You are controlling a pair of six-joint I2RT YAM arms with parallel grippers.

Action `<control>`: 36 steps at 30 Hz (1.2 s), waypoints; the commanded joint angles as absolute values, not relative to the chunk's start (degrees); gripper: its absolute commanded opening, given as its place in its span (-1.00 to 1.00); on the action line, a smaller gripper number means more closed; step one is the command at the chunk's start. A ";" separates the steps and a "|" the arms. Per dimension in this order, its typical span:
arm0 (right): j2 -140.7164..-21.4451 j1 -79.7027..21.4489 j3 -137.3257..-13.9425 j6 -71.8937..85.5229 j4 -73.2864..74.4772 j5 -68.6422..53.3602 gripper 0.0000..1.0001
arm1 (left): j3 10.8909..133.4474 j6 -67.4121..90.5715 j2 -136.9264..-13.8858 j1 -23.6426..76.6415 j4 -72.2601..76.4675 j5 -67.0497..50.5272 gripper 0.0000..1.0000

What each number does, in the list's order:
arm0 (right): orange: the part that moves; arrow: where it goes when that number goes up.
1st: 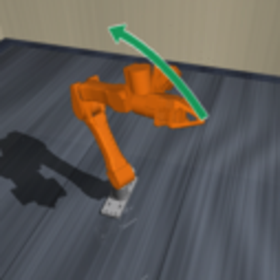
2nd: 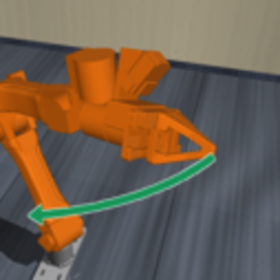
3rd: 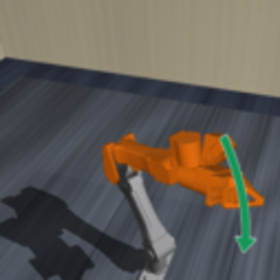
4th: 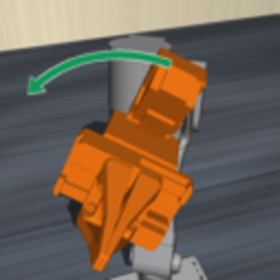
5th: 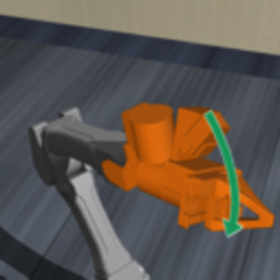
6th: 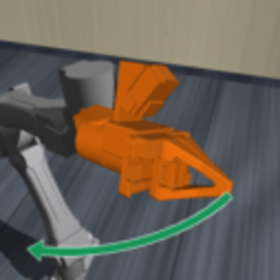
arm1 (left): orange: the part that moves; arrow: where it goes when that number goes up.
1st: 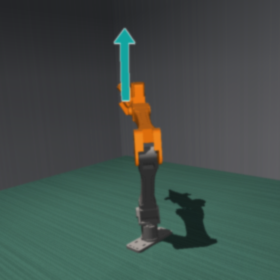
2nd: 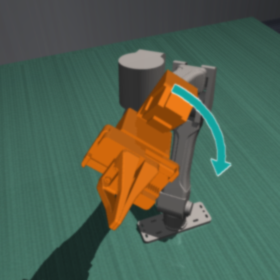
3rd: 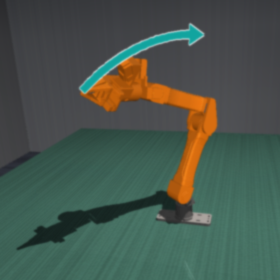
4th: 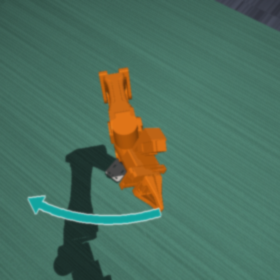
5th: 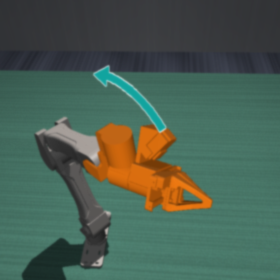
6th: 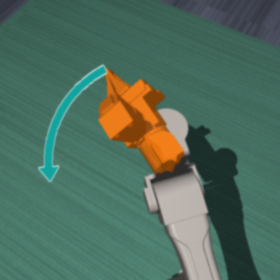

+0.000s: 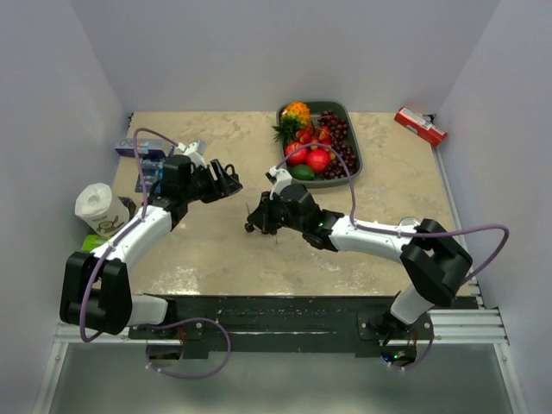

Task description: Unlock with the key

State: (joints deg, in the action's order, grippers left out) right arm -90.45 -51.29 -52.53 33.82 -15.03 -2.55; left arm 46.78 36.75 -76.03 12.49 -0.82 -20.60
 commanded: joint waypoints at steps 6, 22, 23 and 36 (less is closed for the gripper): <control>-97.37 -51.15 -61.87 36.91 -18.72 -3.60 -1.00 | 46.76 35.33 -74.27 12.48 5.71 -22.76 -1.00; -100.28 -50.98 -65.04 37.44 -18.63 -4.75 -1.00 | 47.29 34.01 -74.09 13.80 4.75 -22.32 -1.00; -100.63 -50.89 -65.30 37.53 -18.63 -5.09 -1.00 | 47.37 33.93 -74.18 13.97 4.75 -22.24 -1.00; -101.07 -49.22 -65.65 38.14 -18.90 -4.75 -1.00 | 47.46 33.40 -73.56 14.59 4.39 -21.80 -1.00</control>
